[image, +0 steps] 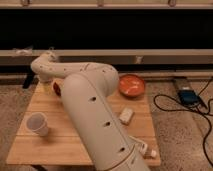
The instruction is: Knock the eraser over
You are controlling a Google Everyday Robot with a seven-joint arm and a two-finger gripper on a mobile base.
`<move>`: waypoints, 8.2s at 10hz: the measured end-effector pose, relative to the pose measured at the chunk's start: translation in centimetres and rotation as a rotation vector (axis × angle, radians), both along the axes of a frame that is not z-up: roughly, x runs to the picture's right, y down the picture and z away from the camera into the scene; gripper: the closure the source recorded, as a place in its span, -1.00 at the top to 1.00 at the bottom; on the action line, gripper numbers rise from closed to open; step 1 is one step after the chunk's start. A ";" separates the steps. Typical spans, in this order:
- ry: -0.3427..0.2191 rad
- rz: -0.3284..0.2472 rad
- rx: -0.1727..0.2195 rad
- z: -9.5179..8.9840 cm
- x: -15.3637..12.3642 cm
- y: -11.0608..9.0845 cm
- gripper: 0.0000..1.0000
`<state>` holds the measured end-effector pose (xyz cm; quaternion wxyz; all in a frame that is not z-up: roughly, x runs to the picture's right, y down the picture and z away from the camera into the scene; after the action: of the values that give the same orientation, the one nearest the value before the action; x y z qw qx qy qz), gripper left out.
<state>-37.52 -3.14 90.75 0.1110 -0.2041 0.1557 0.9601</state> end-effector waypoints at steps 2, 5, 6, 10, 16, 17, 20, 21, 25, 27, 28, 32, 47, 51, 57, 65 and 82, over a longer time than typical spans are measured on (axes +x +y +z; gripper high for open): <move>0.000 0.000 0.000 0.0 0.0 0.0 0.60; 0.000 0.000 0.000 0.0 0.0 0.0 0.60; 0.000 0.000 0.000 0.0 -0.1 0.0 0.60; -0.001 0.000 0.000 0.0 -0.1 0.0 0.60; 0.000 -0.001 0.000 0.0 -0.1 0.0 0.60; 0.000 -0.001 0.000 0.0 -0.1 0.0 0.60; 0.011 -0.013 0.000 -0.3 0.3 -0.3 0.60; 0.020 -0.022 0.002 -1.1 0.5 -0.9 0.60; 0.045 -0.093 0.018 -6.3 0.7 -3.7 0.60; 0.059 -0.130 0.015 -7.7 1.2 -4.3 0.60; 0.065 -0.151 0.011 -8.4 1.5 -4.4 0.60; 0.110 -0.166 -0.039 -9.6 7.8 -4.6 0.60; 0.229 -0.018 -0.089 -10.1 21.0 -5.7 0.60; 0.263 0.016 -0.085 -9.3 22.8 -6.7 0.60; 0.272 0.012 -0.044 -3.6 23.7 -11.0 0.60; 0.276 0.064 0.178 3.5 26.4 -12.2 0.60; 0.216 0.028 0.155 -2.1 22.4 -3.9 0.60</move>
<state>-15.09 -7.07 88.64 0.0955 -0.0928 0.0894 0.9871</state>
